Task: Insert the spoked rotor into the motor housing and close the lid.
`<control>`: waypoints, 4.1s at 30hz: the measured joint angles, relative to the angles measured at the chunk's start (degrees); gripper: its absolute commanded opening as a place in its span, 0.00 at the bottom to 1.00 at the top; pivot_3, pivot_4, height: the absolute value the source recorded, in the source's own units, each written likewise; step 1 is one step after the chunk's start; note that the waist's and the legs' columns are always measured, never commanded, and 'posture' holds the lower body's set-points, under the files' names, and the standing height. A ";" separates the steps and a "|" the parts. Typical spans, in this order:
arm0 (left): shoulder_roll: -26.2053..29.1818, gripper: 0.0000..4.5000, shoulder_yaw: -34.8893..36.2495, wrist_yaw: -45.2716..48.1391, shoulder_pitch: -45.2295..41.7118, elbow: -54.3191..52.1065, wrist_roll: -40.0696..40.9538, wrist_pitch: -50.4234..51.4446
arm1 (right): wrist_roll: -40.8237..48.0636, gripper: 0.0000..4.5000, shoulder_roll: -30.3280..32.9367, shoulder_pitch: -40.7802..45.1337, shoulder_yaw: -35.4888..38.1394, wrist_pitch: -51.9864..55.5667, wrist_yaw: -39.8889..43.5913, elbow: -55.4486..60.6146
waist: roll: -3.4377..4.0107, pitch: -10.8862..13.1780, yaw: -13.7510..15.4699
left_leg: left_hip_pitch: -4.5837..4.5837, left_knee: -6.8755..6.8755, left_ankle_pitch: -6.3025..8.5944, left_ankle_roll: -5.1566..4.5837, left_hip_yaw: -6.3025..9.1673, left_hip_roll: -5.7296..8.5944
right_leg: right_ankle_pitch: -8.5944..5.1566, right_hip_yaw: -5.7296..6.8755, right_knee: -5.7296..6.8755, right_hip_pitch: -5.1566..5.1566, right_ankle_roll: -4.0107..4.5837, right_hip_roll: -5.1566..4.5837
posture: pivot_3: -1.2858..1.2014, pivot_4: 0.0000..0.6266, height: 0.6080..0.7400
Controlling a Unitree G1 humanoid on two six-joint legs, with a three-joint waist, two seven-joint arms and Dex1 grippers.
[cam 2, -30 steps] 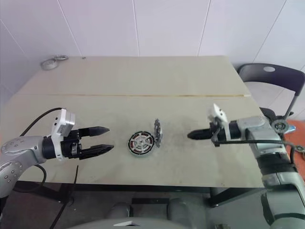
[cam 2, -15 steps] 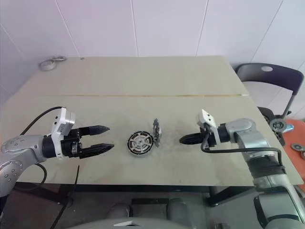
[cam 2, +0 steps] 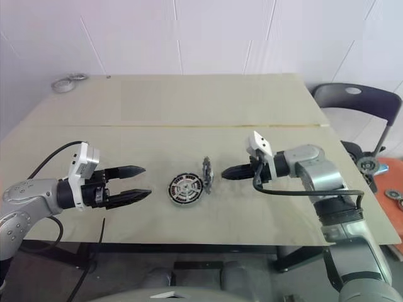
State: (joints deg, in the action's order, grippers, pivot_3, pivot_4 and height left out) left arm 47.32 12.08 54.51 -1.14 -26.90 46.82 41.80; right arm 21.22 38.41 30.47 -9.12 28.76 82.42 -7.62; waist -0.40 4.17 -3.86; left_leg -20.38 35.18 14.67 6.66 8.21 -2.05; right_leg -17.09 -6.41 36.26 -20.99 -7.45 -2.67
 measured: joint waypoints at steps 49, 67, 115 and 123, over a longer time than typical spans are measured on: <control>-0.85 0.90 0.52 -4.00 1.68 -1.44 0.19 0.11 | -4.45 0.00 -18.19 11.42 -11.31 0.37 -1.11 -12.98 | 0.00 0.00 -0.13 | -0.02 -0.03 -0.01 0.01 0.00 -0.01 | 0.08 0.00 0.09 -0.10 -0.14 0.01 | 0.52 0.00 1.00; -0.82 0.90 0.64 -4.43 1.94 -1.90 0.92 0.07 | -8.36 0.00 -25.97 11.15 -11.53 -4.37 -5.68 -23.63 | -0.02 -0.03 -0.31 | 0.03 -0.04 -0.01 0.01 0.00 -0.01 | 0.09 0.00 0.12 -0.08 -0.14 0.02 | 0.52 0.00 1.00; 1.29 0.90 4.75 0.29 1.62 6.58 0.13 0.12 | -7.70 0.00 -23.22 -1.97 -2.99 -13.09 -24.29 0.55 | -0.01 -0.03 -0.15 | -0.09 -0.16 -0.01 0.03 -0.01 -0.02 | 0.03 -0.02 0.10 -0.26 -0.04 0.01 | 0.52 0.00 1.00; -0.33 0.90 -0.84 1.65 -4.98 9.49 -1.46 -0.20 | -6.87 0.00 -20.80 -4.86 -0.64 -10.27 -28.75 4.03 | -0.03 -0.04 -0.16 | -0.07 -0.15 -0.02 0.04 -0.01 -0.01 | 0.01 -0.01 0.11 -0.24 0.00 0.02 | 0.52 0.00 1.00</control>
State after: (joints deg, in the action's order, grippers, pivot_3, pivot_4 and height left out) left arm 47.00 11.24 56.16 -6.12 -17.41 45.35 41.60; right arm 14.35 17.61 25.62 -9.76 18.49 53.67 -3.59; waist -0.43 4.13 -4.03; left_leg -20.44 35.03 14.65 6.71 8.20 -2.06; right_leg -17.08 -6.43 36.37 -21.23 -7.45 -2.64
